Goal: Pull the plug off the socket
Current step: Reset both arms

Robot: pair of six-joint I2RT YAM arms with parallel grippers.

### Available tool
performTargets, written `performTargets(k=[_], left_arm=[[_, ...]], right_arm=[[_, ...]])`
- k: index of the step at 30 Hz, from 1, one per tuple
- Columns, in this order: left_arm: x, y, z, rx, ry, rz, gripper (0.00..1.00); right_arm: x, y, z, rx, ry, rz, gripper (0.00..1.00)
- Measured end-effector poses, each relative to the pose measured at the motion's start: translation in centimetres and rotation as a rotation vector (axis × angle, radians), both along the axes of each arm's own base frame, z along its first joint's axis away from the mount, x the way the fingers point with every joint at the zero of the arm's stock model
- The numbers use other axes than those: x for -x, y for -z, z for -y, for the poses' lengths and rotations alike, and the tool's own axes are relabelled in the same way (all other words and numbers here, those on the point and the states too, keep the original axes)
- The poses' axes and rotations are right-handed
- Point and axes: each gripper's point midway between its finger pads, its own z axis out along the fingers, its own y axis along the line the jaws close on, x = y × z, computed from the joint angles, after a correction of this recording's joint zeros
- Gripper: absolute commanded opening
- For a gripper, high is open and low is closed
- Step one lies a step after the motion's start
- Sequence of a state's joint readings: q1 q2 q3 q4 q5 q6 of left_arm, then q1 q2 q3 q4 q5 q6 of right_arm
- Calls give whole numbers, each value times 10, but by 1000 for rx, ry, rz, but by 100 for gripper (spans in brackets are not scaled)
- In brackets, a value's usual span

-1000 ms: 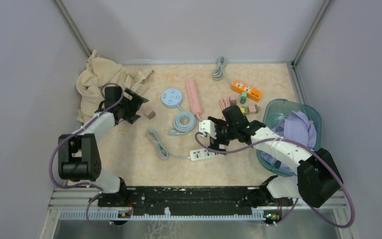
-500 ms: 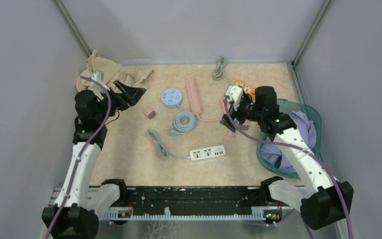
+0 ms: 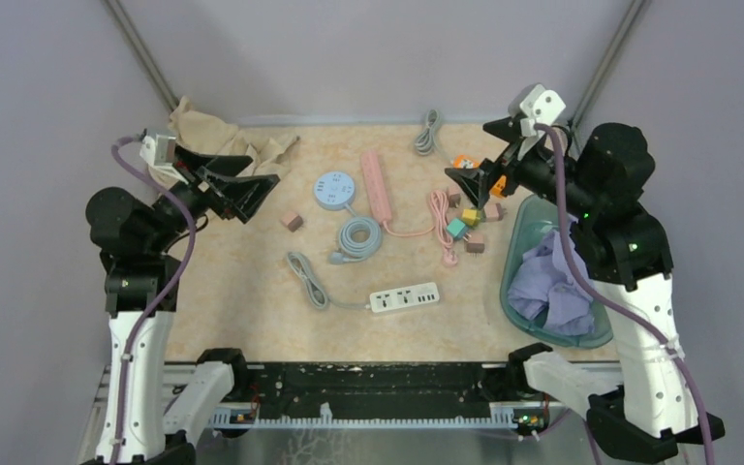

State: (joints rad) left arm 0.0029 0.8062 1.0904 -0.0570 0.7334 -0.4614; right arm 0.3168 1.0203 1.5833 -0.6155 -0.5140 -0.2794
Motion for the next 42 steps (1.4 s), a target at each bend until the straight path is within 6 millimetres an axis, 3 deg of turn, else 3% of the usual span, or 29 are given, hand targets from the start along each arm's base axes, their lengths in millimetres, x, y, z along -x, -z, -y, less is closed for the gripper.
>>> performTargets(k=[5,10,42], left_arm=[[25,-29,2,-12,17,97,100],[40,-45,3,-16,25,150,100],[29,-8,4,-30,32,65,100]], right_arm=[[14,-14,8,-83,30,-50,99],[21,-17,13,-112,47,-71,99],[29,-18,20,-117,50,-70,99]])
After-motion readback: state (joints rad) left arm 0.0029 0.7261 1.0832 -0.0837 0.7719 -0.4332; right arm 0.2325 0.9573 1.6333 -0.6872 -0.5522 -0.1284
